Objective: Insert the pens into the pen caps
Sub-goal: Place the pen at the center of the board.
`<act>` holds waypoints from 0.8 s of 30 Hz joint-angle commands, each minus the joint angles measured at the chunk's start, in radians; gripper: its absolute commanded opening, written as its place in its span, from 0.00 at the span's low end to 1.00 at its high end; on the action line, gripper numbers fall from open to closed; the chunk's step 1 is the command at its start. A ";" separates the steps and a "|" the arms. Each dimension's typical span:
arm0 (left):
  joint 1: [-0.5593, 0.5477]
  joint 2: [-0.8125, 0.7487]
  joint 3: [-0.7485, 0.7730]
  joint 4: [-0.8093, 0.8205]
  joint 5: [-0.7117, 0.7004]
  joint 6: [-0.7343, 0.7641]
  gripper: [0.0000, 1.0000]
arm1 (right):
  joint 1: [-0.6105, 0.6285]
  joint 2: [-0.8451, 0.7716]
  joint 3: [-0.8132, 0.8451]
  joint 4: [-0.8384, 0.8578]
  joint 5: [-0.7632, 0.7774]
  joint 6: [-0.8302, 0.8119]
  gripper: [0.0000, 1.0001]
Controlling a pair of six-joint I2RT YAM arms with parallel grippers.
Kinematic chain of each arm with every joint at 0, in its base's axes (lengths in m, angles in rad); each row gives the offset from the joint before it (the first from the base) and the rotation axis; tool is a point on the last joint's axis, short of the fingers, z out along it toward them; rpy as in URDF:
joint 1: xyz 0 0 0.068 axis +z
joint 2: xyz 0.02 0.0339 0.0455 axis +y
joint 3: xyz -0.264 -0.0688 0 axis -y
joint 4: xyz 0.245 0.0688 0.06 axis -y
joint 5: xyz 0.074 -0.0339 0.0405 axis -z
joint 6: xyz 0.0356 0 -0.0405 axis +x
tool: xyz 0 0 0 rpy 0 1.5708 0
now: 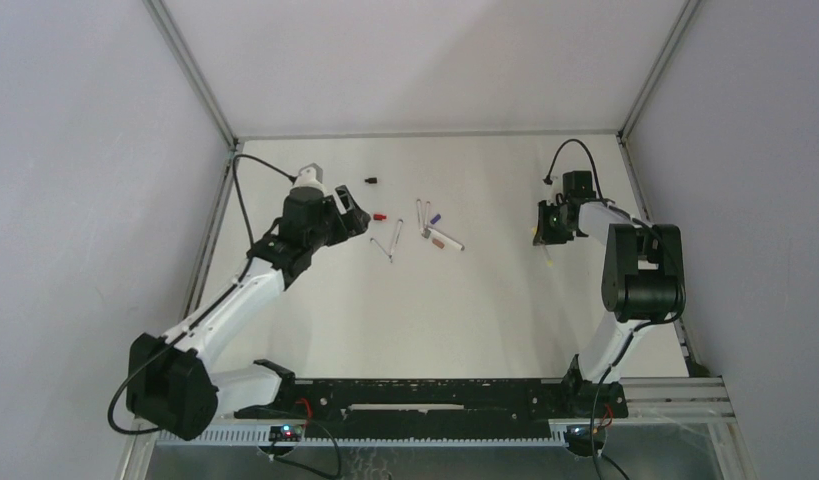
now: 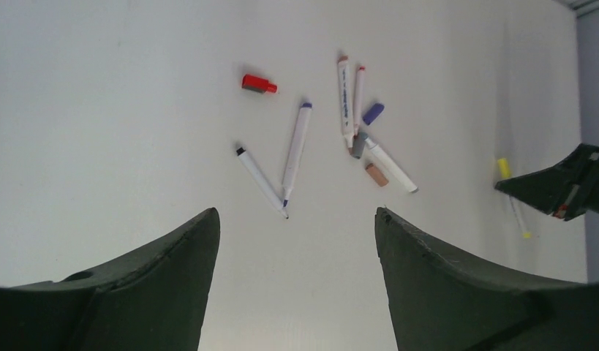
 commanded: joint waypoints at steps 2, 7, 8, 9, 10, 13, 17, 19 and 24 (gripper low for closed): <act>0.019 0.094 0.085 -0.003 0.075 0.057 0.80 | -0.027 0.007 0.028 -0.037 -0.014 -0.021 0.33; 0.035 0.229 0.169 -0.022 0.162 0.126 0.78 | -0.041 -0.061 0.029 -0.108 -0.074 -0.113 0.51; 0.038 0.256 0.194 -0.034 0.187 0.136 0.77 | -0.046 -0.084 0.029 -0.132 -0.098 -0.145 0.54; 0.039 0.280 0.218 -0.050 0.194 0.144 0.77 | -0.051 -0.110 0.029 -0.156 -0.128 -0.180 0.56; 0.039 0.302 0.238 -0.060 0.203 0.152 0.76 | -0.059 -0.139 0.031 -0.177 -0.169 -0.211 0.58; 0.039 0.348 0.271 -0.074 0.201 0.184 0.73 | -0.083 -0.198 0.079 -0.277 -0.294 -0.293 0.61; 0.041 0.421 0.351 -0.144 0.154 0.233 0.66 | -0.118 -0.238 0.138 -0.371 -0.477 -0.311 0.62; 0.041 0.467 0.399 -0.182 0.126 0.253 0.60 | -0.120 -0.249 0.142 -0.393 -0.538 -0.320 0.62; 0.043 0.589 0.505 -0.236 0.121 0.312 0.52 | -0.124 -0.273 0.132 -0.416 -0.592 -0.343 0.62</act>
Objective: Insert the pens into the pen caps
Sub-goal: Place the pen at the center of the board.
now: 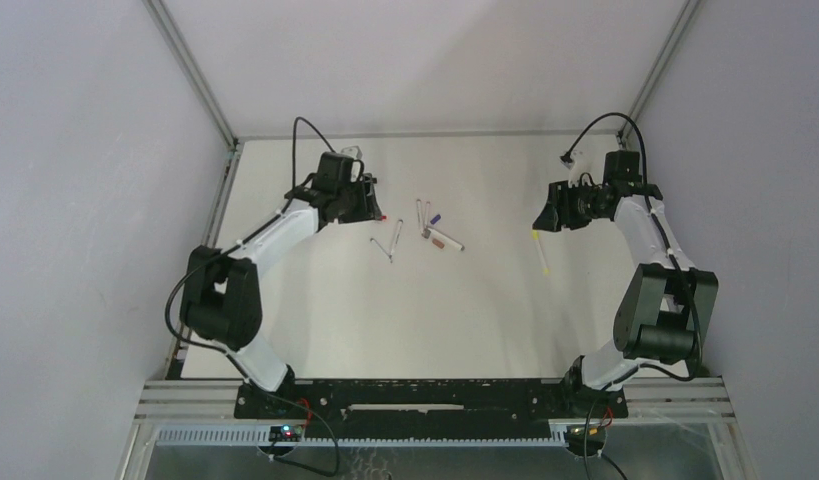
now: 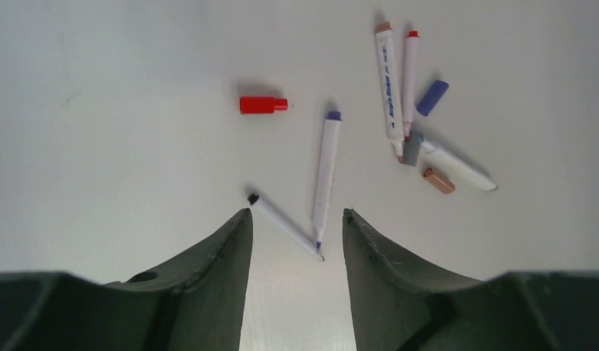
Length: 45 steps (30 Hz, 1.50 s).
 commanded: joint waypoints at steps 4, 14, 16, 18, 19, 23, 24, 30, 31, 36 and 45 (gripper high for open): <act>0.021 0.121 0.152 -0.074 0.036 0.160 0.52 | -0.006 -0.003 0.002 -0.040 -0.170 -0.038 0.62; 0.036 0.168 0.186 -0.092 0.274 0.195 0.52 | 0.004 -0.032 -0.013 -0.048 -0.206 -0.050 0.62; 0.036 0.171 0.167 -0.053 0.280 0.115 0.52 | 0.004 -0.030 -0.015 -0.042 -0.210 -0.044 0.62; 0.036 0.176 0.155 -0.015 0.284 0.048 0.52 | 0.003 -0.030 -0.015 -0.034 -0.212 -0.035 0.62; 0.036 0.179 0.155 0.003 0.289 0.014 0.52 | 0.002 -0.030 -0.015 -0.032 -0.216 -0.031 0.62; 0.032 0.180 0.150 0.089 0.309 -0.119 0.52 | 0.006 -0.019 -0.014 -0.017 -0.241 -0.007 0.61; 0.030 0.181 0.149 0.118 0.308 -0.157 0.51 | 0.009 -0.013 -0.015 -0.008 -0.249 0.001 0.61; -0.008 0.248 0.180 0.278 0.308 -0.367 0.35 | 0.040 0.001 -0.015 0.001 -0.248 0.015 0.61; -0.017 0.264 0.197 0.279 0.300 -0.381 0.34 | 0.043 0.002 -0.014 0.002 -0.248 0.017 0.61; -0.050 0.349 0.291 0.247 0.251 -0.411 0.30 | 0.045 0.011 -0.015 0.012 -0.254 0.032 0.61; -0.086 0.470 0.447 0.117 0.145 -0.382 0.31 | 0.047 0.015 -0.015 0.016 -0.263 0.039 0.60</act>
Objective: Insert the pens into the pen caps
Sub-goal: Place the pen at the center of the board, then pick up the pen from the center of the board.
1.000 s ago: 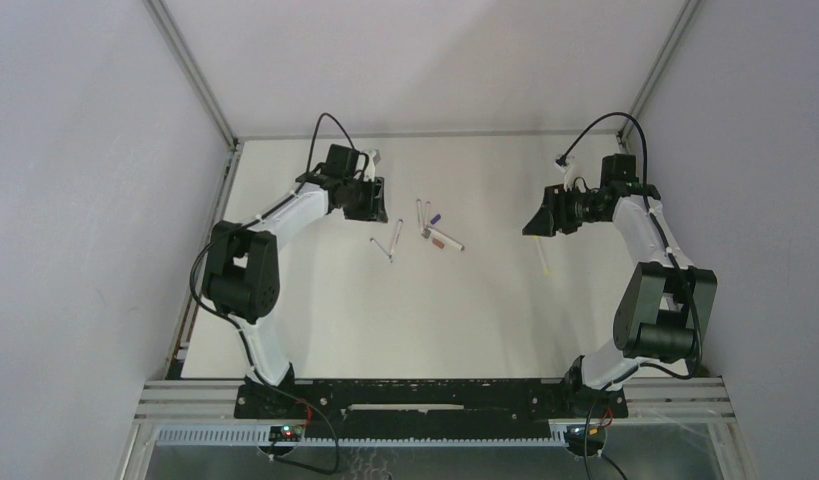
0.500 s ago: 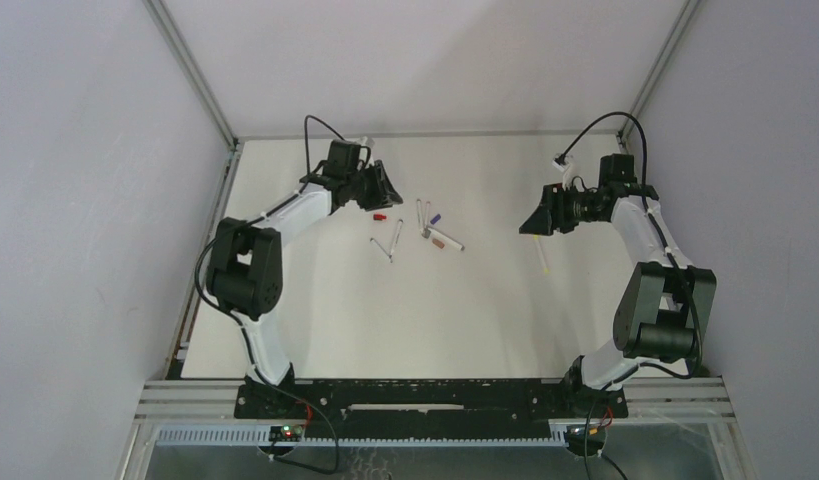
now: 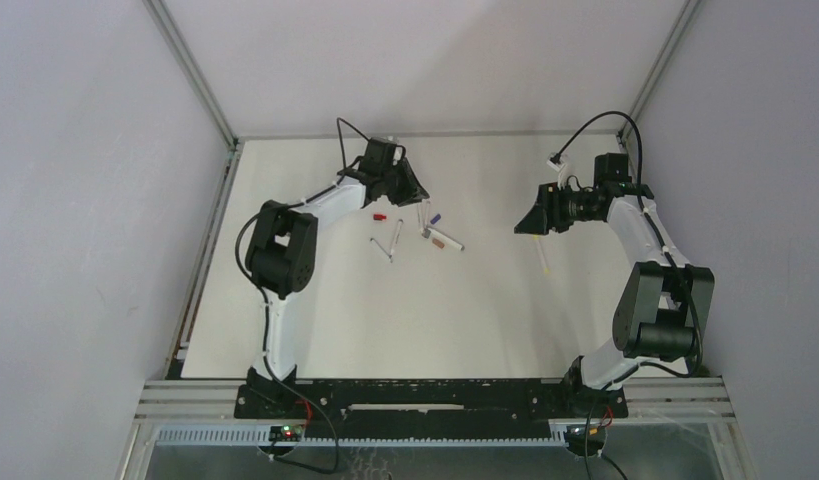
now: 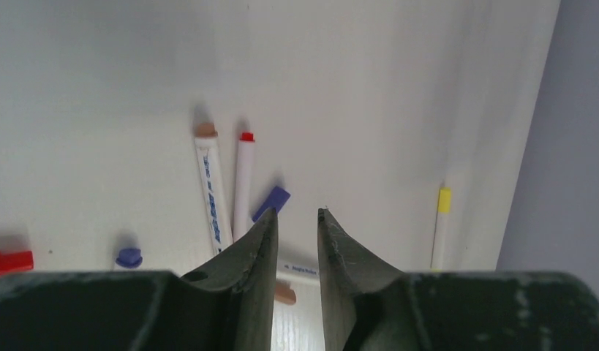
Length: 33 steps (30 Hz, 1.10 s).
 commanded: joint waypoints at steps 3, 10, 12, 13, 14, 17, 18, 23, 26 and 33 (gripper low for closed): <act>-0.015 0.070 0.148 -0.109 -0.098 0.019 0.31 | 0.005 0.001 -0.001 0.023 -0.028 0.013 0.60; -0.029 0.142 0.248 -0.166 -0.087 0.031 0.30 | 0.004 0.003 -0.001 0.022 -0.034 0.014 0.60; -0.034 0.154 0.260 -0.173 -0.086 0.031 0.28 | 0.003 0.004 0.000 0.021 -0.034 0.013 0.60; -0.035 0.162 0.265 -0.180 -0.085 0.031 0.27 | 0.003 0.004 -0.001 0.022 -0.035 0.014 0.60; -0.037 0.168 0.273 -0.188 -0.085 0.031 0.27 | 0.003 0.004 0.000 0.022 -0.036 0.013 0.60; -0.041 0.183 0.283 -0.210 -0.094 0.026 0.27 | 0.002 0.006 -0.001 0.023 -0.038 0.013 0.60; -0.041 0.187 0.283 -0.217 -0.096 0.022 0.27 | 0.002 0.007 -0.001 0.022 -0.038 0.013 0.60; -0.047 0.205 0.314 -0.270 -0.127 0.026 0.28 | -0.002 0.009 0.000 0.022 -0.043 0.014 0.60; -0.051 0.219 0.338 -0.293 -0.128 0.032 0.28 | -0.004 0.009 -0.001 0.023 -0.045 0.015 0.60; -0.059 0.233 0.354 -0.343 -0.130 0.052 0.25 | -0.014 0.007 0.000 0.023 -0.052 0.017 0.60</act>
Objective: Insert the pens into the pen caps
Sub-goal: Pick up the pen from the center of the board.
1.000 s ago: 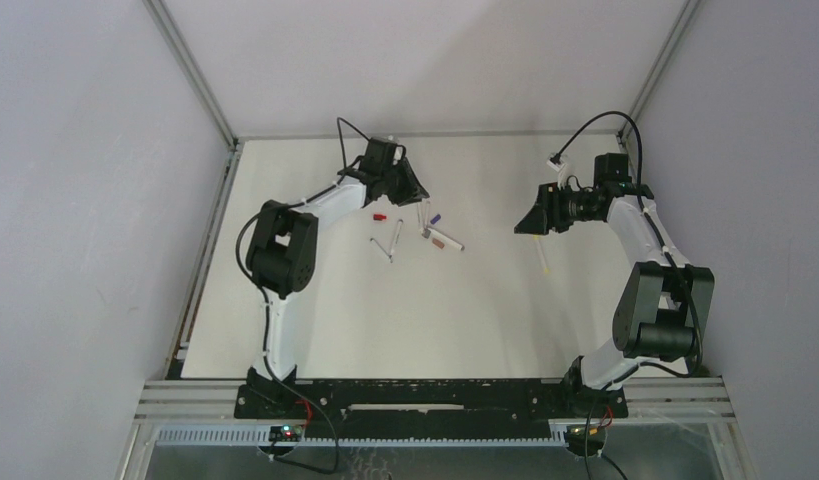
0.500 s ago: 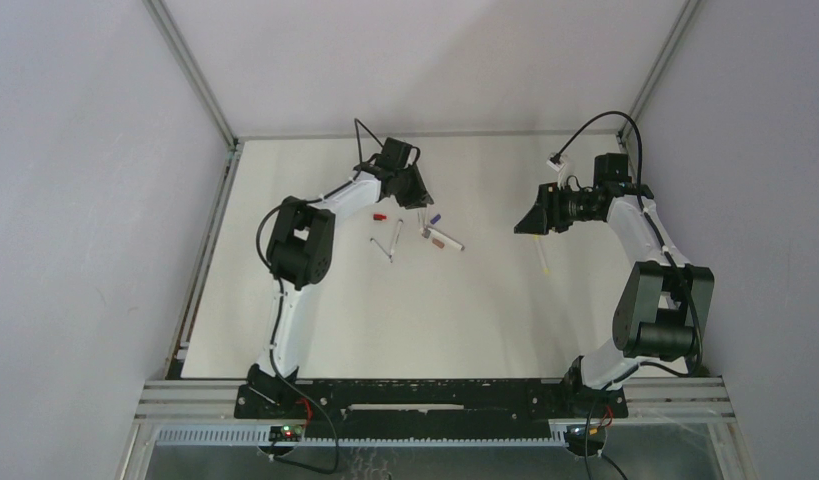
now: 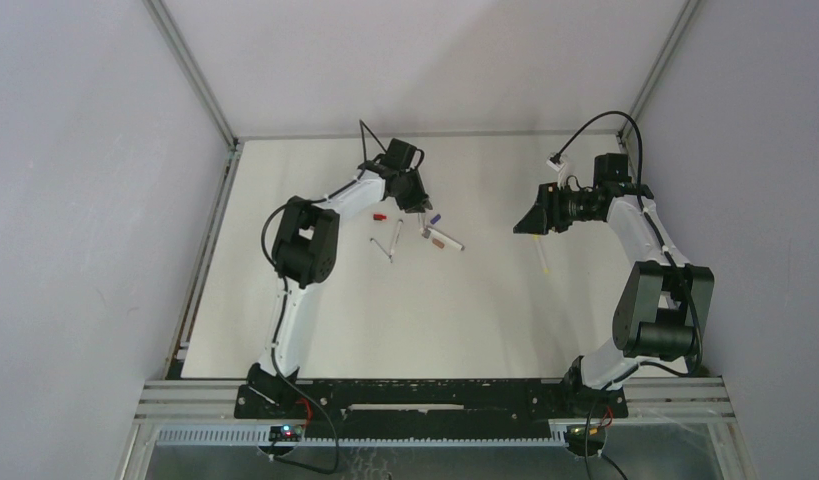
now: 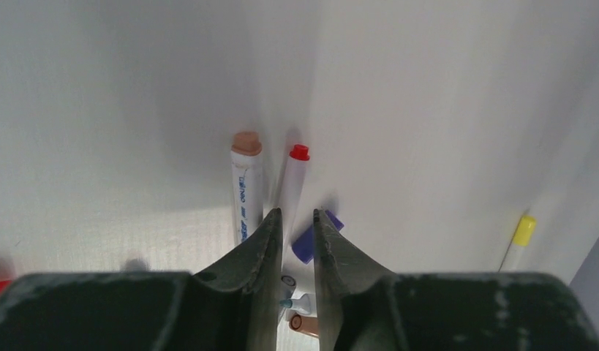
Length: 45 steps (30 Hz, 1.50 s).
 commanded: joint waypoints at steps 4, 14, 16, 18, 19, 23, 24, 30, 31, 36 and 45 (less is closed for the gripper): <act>-0.016 0.025 0.082 -0.104 -0.032 0.059 0.22 | -0.013 0.005 -0.001 0.023 -0.032 0.013 0.60; -0.036 0.053 0.163 -0.243 -0.093 0.133 0.18 | -0.018 0.001 0.000 0.024 -0.040 0.015 0.60; -0.040 0.051 0.164 -0.271 -0.111 0.157 0.17 | -0.020 -0.001 -0.001 0.022 -0.042 0.016 0.60; -0.045 0.047 0.162 -0.297 -0.131 0.186 0.16 | -0.020 -0.003 -0.001 0.022 -0.043 0.016 0.60; -0.048 0.044 0.160 -0.309 -0.142 0.193 0.16 | -0.020 -0.003 -0.002 0.023 -0.044 0.015 0.60; -0.053 0.016 0.126 -0.330 -0.193 0.235 0.15 | -0.020 -0.003 -0.002 0.022 -0.053 0.018 0.60; -0.054 0.006 0.113 -0.331 -0.200 0.243 0.15 | -0.020 -0.003 -0.002 0.022 -0.054 0.018 0.60; -0.070 -0.059 0.026 -0.330 -0.213 0.297 0.15 | -0.020 -0.004 -0.001 0.022 -0.059 0.019 0.60; -0.076 -0.070 0.009 -0.330 -0.212 0.311 0.15 | -0.019 -0.005 -0.001 0.021 -0.059 0.020 0.60; -0.106 -0.129 -0.085 -0.329 -0.209 0.371 0.16 | -0.018 -0.009 -0.002 0.020 -0.062 0.018 0.60; -0.145 -0.195 -0.214 -0.314 -0.220 0.414 0.20 | -0.010 -0.012 -0.001 0.016 -0.065 0.017 0.60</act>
